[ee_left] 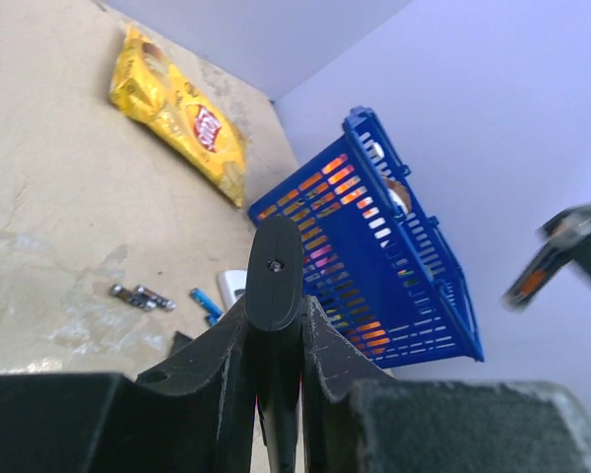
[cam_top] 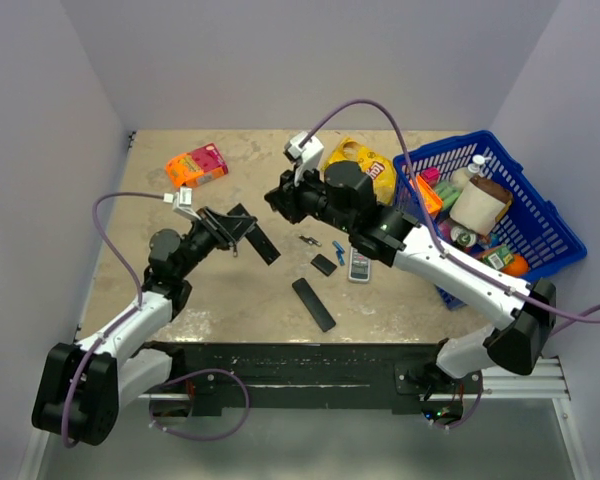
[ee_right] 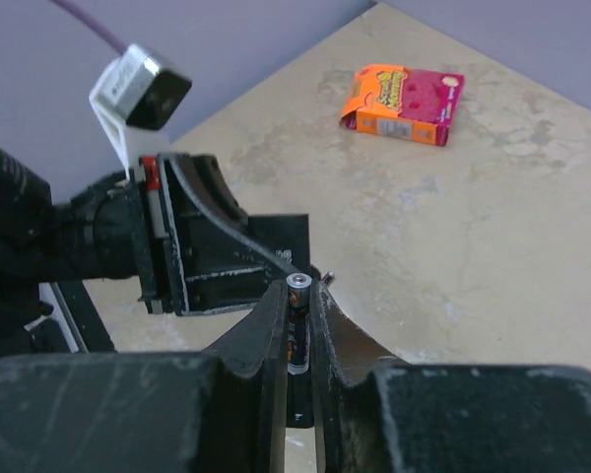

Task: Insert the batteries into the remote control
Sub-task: Load the battery into the remote control.

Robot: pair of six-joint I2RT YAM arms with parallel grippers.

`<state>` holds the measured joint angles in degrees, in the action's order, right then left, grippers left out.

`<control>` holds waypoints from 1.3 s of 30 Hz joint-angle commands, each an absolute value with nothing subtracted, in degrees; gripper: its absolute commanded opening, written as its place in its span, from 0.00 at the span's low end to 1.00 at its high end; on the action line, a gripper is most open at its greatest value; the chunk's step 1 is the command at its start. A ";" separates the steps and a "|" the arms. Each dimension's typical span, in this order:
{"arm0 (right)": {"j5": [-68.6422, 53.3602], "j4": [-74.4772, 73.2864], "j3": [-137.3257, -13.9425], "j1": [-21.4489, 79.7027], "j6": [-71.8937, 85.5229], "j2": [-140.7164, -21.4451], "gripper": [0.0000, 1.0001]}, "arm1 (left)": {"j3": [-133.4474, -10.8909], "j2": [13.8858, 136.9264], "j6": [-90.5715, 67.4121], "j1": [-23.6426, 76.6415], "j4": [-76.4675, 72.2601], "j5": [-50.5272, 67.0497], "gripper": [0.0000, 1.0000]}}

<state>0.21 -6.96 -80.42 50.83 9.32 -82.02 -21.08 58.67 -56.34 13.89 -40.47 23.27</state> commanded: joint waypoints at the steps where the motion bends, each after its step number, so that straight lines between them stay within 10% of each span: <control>1: -3.86 1.65 -76.30 51.33 9.67 -80.77 0.10 | -25.84 60.20 -59.06 13.97 -51.32 27.24 0.00; 39: -7.03 7.56 -67.15 53.17 8.79 -79.01 0.11 | -28.92 61.96 -69.34 14.06 -54.93 27.16 0.00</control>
<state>-5.82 4.40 -67.13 52.88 9.37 -79.37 -27.22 62.26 -67.64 13.91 -50.26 27.81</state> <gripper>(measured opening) 0.127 0.233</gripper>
